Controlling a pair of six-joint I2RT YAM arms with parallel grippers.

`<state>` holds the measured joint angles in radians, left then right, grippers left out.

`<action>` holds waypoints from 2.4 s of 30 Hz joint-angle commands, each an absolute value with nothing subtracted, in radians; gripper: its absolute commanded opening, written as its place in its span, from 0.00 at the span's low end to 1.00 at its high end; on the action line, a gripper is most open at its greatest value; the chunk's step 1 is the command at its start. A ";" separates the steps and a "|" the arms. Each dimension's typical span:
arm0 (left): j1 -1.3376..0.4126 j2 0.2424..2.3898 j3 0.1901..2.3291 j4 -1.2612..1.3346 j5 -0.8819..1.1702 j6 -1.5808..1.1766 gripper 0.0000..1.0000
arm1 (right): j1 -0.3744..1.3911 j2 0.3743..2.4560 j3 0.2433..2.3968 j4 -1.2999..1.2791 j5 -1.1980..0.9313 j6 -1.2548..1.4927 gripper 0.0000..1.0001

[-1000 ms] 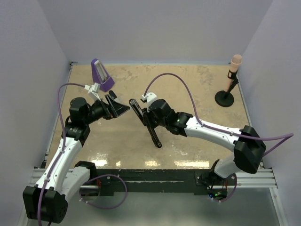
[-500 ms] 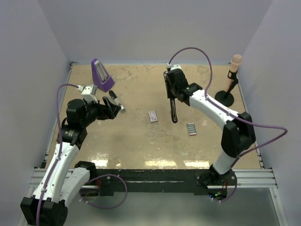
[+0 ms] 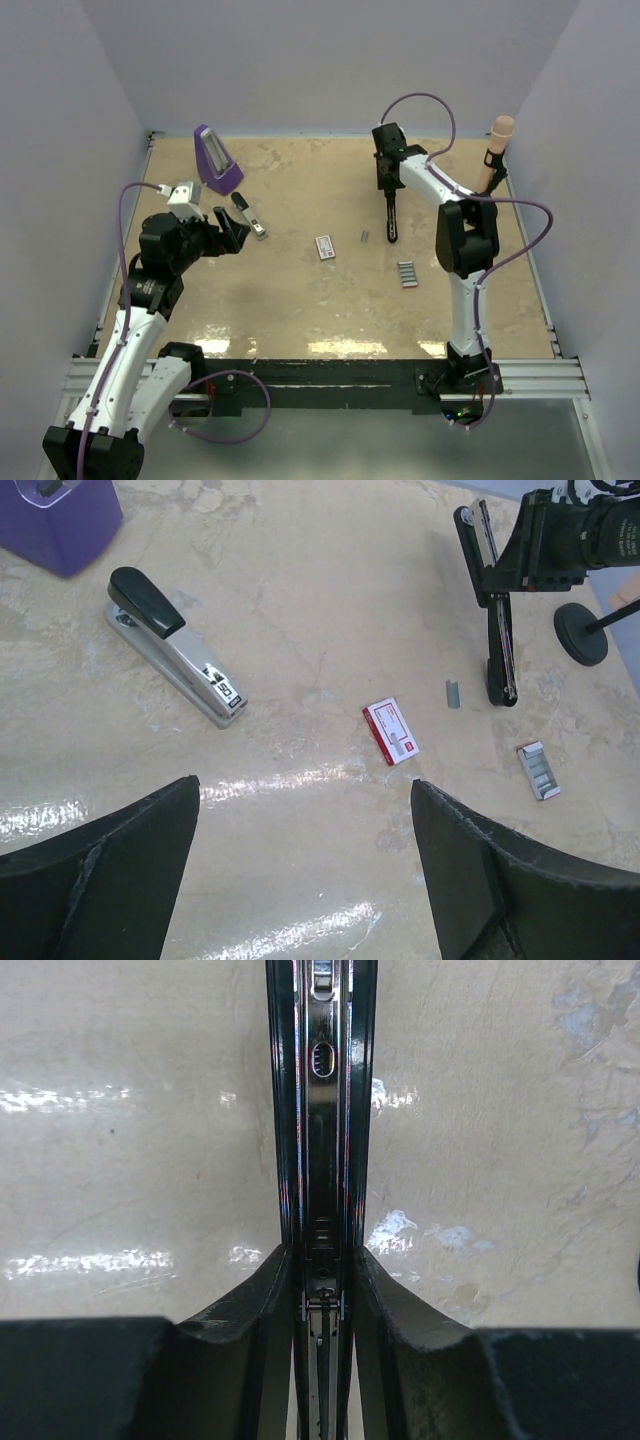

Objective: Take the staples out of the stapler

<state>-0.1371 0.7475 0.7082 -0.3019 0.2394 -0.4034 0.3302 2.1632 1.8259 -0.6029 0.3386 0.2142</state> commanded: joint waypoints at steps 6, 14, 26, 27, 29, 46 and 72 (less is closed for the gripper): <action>-0.135 0.755 0.715 -0.287 0.241 -0.387 0.90 | 0.293 2.221 1.901 -0.581 0.311 0.202 0.03; -0.135 0.765 0.713 -0.287 0.247 -0.387 0.90 | 0.282 2.255 1.891 -0.546 0.308 0.198 0.31; -0.135 0.669 0.729 -0.324 0.075 -0.402 0.89 | 0.313 2.054 1.767 -0.476 0.209 0.147 0.59; -0.135 0.654 0.732 -0.336 0.052 -0.409 0.90 | 0.327 2.042 1.755 -0.465 0.198 0.146 0.59; -0.135 0.640 0.745 -0.357 -0.041 -0.420 0.89 | 0.377 2.002 1.720 -0.424 0.160 0.141 0.59; -0.135 0.612 0.756 -0.397 -0.146 -0.436 0.89 | 0.784 2.152 1.804 -0.064 0.068 0.210 0.64; -0.135 0.606 0.750 -0.394 -0.134 -0.436 0.89 | 0.930 2.462 2.097 -0.097 0.290 0.138 0.49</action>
<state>-0.1371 0.6102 0.7162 -0.4133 -0.1417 -0.4278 0.9295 2.4680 2.0705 -0.1143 0.2081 0.1696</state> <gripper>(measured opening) 0.894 0.512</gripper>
